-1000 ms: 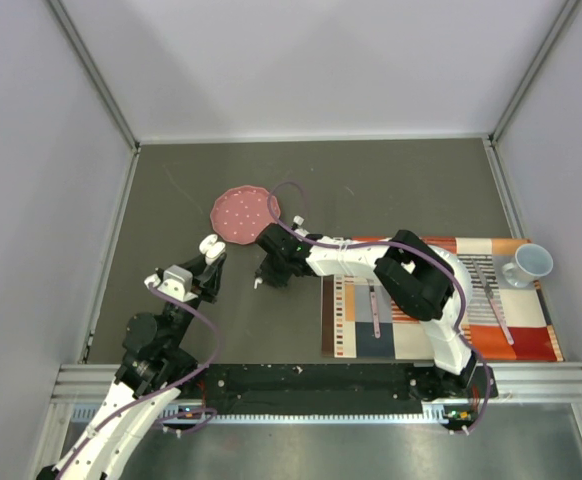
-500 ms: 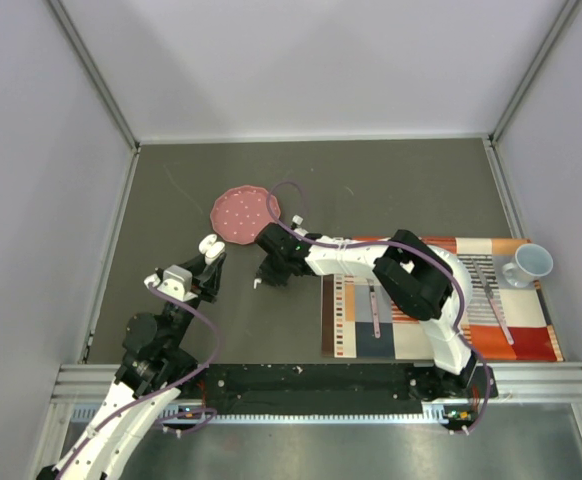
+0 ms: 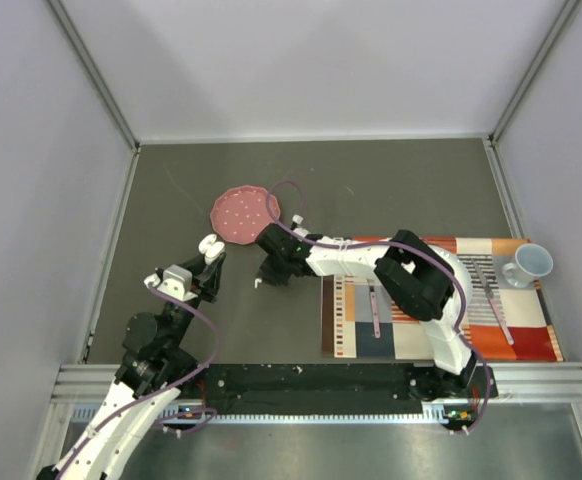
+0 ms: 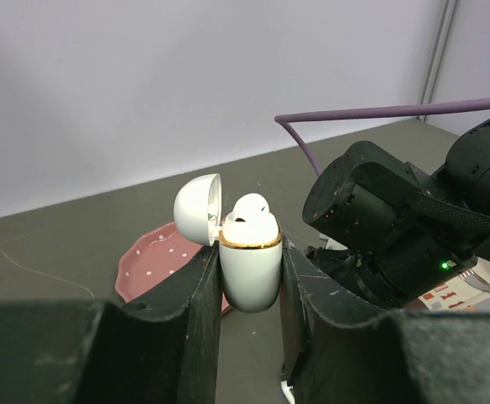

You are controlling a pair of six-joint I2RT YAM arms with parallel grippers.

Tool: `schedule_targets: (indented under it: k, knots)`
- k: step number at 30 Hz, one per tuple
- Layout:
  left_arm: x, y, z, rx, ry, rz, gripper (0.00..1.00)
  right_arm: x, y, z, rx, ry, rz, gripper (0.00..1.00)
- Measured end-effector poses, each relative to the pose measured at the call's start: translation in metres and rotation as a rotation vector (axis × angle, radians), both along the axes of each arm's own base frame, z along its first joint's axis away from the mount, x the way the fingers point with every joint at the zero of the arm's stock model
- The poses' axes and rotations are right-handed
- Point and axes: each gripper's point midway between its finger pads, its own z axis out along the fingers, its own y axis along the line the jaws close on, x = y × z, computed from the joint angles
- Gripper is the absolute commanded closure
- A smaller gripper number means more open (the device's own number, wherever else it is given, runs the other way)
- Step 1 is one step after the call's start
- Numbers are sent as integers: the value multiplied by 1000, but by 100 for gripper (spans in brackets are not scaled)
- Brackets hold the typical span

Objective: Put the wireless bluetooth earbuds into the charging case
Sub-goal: Move the left earbud to the center of the board.

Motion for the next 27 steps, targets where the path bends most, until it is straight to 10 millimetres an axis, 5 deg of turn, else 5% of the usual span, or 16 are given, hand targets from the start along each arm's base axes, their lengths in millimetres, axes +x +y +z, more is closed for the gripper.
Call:
schedule_targets:
  k: [14,27]
  knots:
    - [0,0,-1,2,4,0,100,-3,-28,0,-72,-65,18,85]
    - [0,1,-1,1,6,4,100,-5,-38,-1,-118,-90,56,70]
